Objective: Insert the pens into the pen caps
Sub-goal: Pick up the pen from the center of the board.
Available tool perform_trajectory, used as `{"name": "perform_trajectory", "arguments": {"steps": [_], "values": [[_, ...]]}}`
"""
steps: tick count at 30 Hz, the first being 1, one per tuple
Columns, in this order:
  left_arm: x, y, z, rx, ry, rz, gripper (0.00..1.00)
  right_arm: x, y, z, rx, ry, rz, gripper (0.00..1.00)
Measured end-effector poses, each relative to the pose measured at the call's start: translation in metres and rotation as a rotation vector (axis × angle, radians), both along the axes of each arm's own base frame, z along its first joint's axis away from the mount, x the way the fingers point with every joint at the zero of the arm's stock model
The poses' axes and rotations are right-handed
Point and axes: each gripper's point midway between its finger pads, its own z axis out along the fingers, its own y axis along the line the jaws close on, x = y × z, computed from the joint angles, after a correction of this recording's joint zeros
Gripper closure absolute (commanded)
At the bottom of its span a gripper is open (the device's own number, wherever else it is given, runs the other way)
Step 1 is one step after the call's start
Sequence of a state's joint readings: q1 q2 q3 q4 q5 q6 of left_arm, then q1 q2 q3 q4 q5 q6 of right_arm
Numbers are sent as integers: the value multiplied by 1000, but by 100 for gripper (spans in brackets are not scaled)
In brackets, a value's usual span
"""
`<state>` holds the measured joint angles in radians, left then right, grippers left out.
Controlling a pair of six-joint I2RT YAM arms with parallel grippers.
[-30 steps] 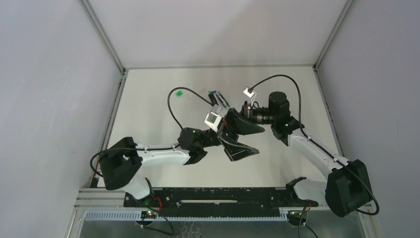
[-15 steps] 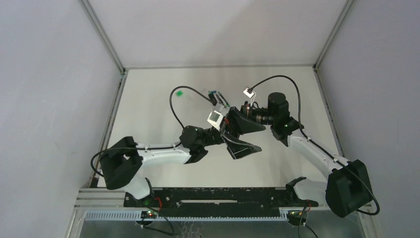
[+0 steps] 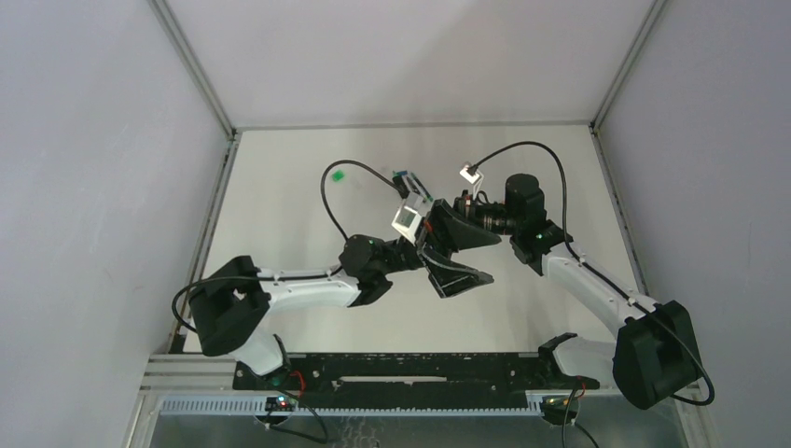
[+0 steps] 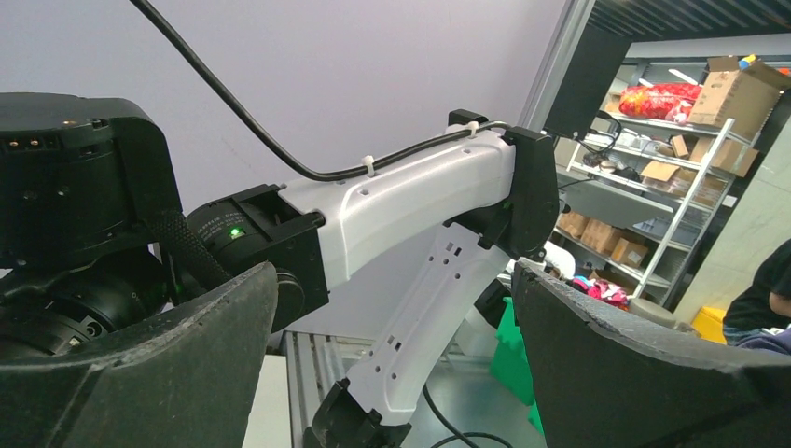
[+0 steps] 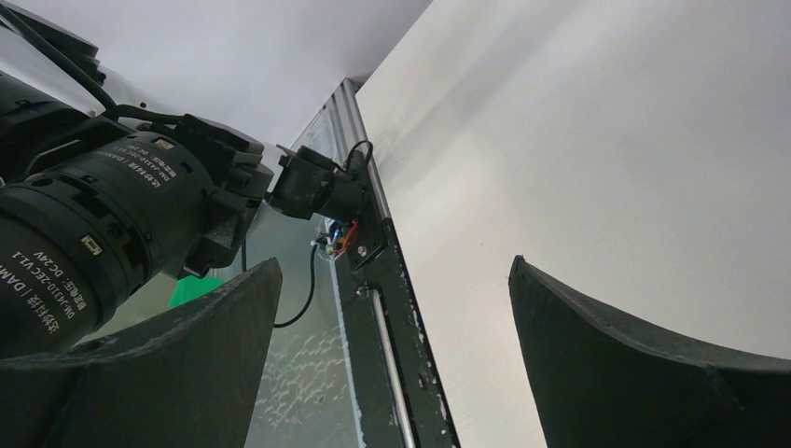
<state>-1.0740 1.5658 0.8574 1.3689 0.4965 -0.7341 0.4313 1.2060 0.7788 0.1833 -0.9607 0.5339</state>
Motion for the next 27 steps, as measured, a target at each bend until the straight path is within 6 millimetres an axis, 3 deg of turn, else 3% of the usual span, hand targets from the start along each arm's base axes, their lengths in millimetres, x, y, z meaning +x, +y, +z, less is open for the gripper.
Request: {"name": "perform_trajectory", "arguments": {"steps": [27], "values": [[10, -2, -3, 0, 19, -21, 0, 8, -3, -5, -14, 14, -48, 0]]}}
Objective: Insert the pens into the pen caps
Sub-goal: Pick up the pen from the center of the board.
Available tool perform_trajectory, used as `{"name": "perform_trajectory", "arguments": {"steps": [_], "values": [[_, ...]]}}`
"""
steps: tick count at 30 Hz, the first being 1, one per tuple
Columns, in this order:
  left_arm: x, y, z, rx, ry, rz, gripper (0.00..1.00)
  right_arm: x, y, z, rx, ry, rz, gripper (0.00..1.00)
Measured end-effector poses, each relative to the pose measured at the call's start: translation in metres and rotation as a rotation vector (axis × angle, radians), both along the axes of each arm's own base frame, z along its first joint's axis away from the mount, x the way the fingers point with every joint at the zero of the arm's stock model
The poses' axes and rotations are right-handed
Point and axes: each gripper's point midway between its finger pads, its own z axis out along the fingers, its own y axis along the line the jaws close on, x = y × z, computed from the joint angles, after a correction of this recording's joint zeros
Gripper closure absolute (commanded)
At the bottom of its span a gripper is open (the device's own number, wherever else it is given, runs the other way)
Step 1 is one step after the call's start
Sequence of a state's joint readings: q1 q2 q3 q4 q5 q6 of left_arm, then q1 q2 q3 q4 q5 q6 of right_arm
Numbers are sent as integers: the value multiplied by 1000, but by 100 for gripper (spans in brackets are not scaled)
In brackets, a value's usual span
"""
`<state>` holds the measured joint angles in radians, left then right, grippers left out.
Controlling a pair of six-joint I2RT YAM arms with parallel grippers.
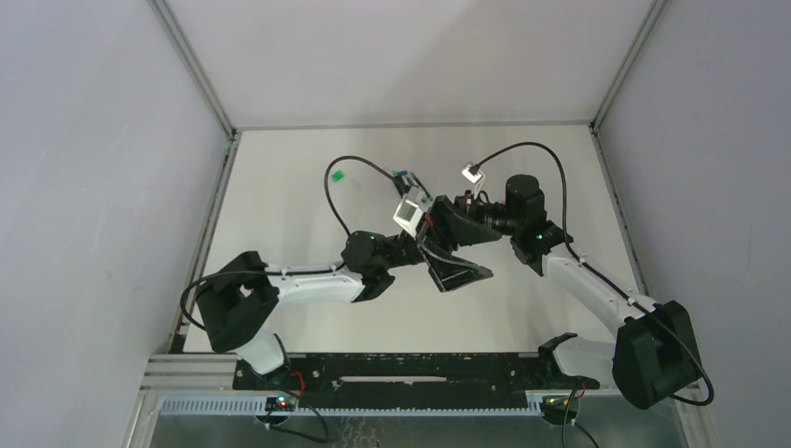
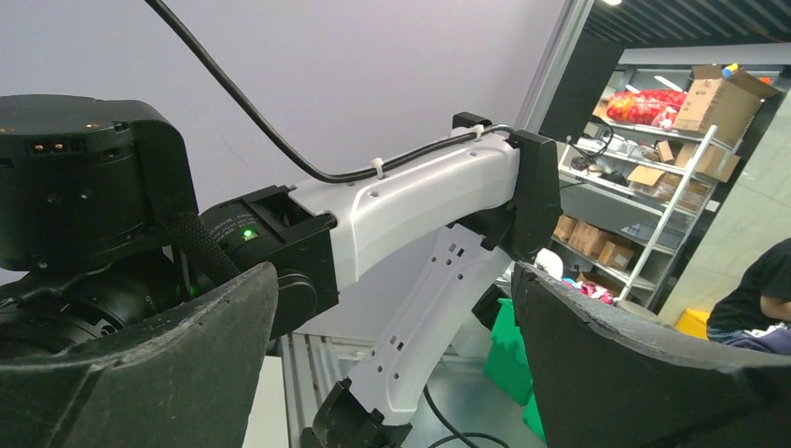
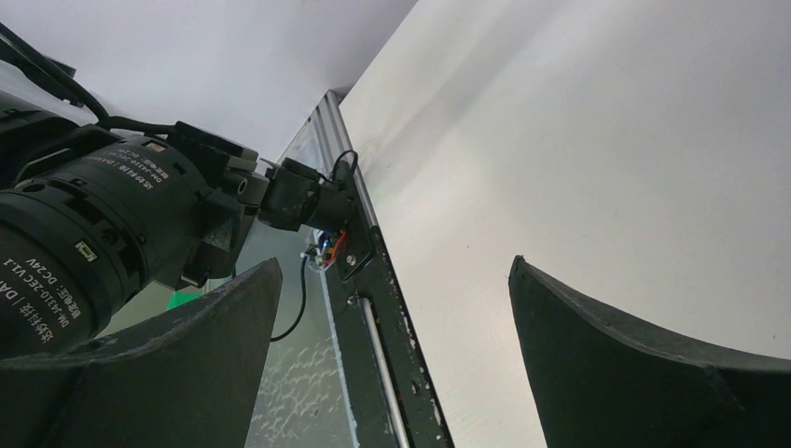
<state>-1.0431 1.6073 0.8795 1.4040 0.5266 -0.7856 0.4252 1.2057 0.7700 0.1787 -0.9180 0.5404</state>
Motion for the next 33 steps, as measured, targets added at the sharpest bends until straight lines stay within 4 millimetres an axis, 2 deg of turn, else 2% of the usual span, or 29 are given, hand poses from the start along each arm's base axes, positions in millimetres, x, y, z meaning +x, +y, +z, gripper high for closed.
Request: {"name": "perform_trajectory", "arguments": {"steps": [4, 8, 11, 14, 17, 19, 22, 25, 27, 29, 31, 33], "values": [[2, 1, 0, -1, 6, 0, 0, 4, -3, -3, -8, 4, -23, 0], [13, 11, -4, 9, 17, 42, 0, 22, -18, -13, -50, -15, -99, 0], [47, 36, -25, 68, 81, 176, 0, 42, -43, -12, -85, -46, -170, 0], [83, 62, -48, 142, 161, 328, 0, 63, -68, 2, -140, -117, -226, 0], [122, 85, -68, 239, 261, 501, 0, 75, -82, 16, -191, -223, -242, 0], [145, 101, -83, 323, 326, 621, 0, 77, -85, 16, -227, -273, -233, 0], [182, 125, -105, 479, 409, 811, 0, 76, -89, 3, -280, -300, -214, 1], [204, 155, -119, 605, 444, 971, 0, 79, -89, -16, -339, -304, -182, 4], [207, 177, -128, 665, 455, 1049, 0, 80, -86, -27, -378, -291, -144, 13], [209, 198, -130, 693, 464, 1114, 0, 83, -77, -33, -416, -284, -94, 16], [209, 219, -129, 692, 473, 1171, 0, 91, -63, -33, -450, -303, -54, 23], [205, 241, -130, 678, 486, 1221, 0, 101, -46, -31, -481, -328, -28, 34]]}}
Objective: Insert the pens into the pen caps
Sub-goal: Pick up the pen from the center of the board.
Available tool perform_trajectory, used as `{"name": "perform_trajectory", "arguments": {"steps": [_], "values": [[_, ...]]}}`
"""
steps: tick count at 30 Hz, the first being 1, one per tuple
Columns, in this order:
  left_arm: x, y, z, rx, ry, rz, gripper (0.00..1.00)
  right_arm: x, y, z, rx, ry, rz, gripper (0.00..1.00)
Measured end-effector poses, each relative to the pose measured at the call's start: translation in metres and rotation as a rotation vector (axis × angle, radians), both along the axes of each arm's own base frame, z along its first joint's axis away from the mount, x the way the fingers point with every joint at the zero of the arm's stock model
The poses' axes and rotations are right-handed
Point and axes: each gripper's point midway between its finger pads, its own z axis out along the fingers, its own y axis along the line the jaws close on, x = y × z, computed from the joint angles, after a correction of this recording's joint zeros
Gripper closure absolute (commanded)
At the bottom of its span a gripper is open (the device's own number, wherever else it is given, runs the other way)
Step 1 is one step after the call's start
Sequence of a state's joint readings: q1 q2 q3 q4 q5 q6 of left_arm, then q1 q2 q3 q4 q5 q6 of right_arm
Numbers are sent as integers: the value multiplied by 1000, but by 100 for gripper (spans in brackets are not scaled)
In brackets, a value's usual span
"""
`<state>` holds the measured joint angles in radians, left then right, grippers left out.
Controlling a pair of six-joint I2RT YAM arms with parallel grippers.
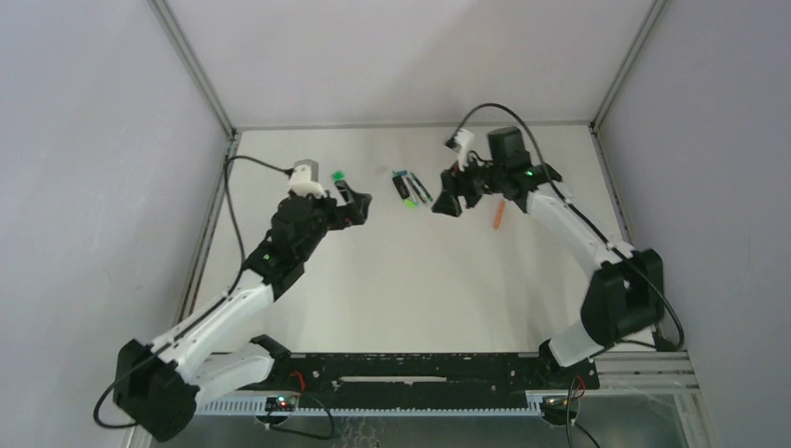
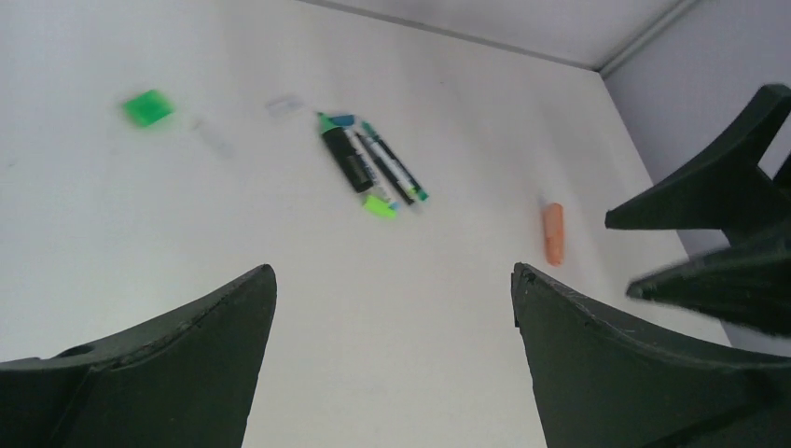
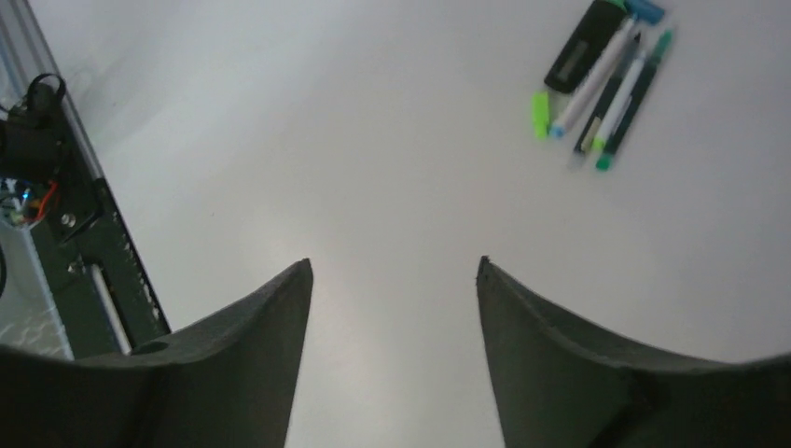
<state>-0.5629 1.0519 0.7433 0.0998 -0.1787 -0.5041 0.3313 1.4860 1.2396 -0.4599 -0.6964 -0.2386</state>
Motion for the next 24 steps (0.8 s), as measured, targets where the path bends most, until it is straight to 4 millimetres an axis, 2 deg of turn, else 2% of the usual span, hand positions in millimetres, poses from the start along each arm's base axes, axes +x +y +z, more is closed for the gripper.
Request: {"name": "perform_trajectory", "arguments": {"steps": [2, 6, 7, 11, 14, 17, 22, 24], "values": [[-7, 17, -4, 0, -2, 32, 0, 13, 18, 1, -29, 4, 10, 39], [-27, 38, -4, 4, 2, 60, 0, 60, 60, -5, -81, 39, 3, 39], [-32, 41, 1, -2, -8, 61, 0, 72, 65, -9, -87, 37, -10, 40], [-52, 57, 26, 8, -45, 68, 0, 101, 90, -48, -160, 112, -56, 47], [-64, 67, 51, 50, -72, 66, 0, 112, 97, -73, -200, 166, -84, 51], [-73, 79, 71, 122, -100, 66, 0, 125, 106, -88, -222, 194, -111, 51], [-81, 104, 60, 252, -98, 122, 0, 140, 116, -92, -220, 200, -147, 51], [-82, 109, 42, 286, -80, 135, 0, 144, 118, -94, -220, 199, -156, 51]]}}
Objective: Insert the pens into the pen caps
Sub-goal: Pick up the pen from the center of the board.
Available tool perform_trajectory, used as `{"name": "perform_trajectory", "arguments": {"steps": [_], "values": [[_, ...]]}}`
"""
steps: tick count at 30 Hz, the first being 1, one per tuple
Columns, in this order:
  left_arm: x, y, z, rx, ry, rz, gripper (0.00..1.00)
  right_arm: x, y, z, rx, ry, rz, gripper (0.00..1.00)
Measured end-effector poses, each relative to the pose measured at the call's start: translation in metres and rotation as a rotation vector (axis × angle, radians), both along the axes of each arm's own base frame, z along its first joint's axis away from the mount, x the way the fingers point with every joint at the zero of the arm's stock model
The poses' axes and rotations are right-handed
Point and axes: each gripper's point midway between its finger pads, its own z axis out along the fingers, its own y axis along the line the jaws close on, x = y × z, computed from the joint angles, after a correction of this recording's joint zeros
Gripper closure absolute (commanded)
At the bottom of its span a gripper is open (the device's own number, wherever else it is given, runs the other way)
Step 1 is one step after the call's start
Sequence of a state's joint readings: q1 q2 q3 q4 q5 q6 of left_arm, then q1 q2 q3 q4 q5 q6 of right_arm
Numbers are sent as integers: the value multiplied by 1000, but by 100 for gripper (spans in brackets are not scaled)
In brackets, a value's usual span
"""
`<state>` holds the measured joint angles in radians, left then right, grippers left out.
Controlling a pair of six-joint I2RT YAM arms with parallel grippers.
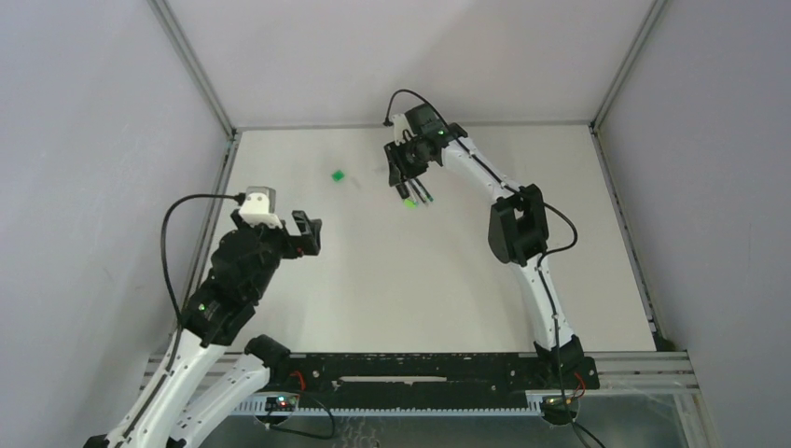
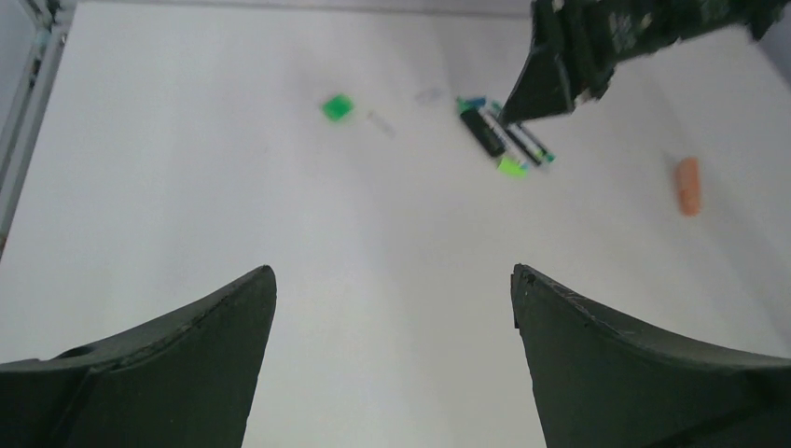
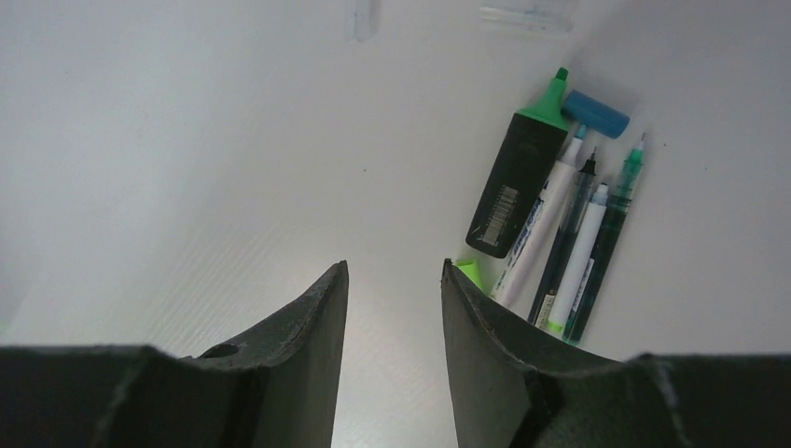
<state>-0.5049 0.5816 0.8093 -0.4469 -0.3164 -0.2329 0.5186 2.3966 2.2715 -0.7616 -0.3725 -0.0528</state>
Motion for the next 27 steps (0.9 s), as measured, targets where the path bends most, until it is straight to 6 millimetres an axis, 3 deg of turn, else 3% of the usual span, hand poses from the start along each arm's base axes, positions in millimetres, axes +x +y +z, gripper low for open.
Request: {"name": "perform_trajectory", "arguments": {"steps": [5, 9, 15, 27], "values": [[2, 4, -34, 33, 73, 1, 0, 6, -1, -11, -25, 11, -17, 51], [6, 7, -36, 22, 81, 11, 0, 17, 1, -23, -43, 5, -37, 53], [9, 6, -36, -3, 87, -7, 1, 18, -2, -44, -69, 36, -52, 53], [16, 0, -42, -56, 121, -46, 5, 21, -6, -52, -93, 37, -76, 55]]}}
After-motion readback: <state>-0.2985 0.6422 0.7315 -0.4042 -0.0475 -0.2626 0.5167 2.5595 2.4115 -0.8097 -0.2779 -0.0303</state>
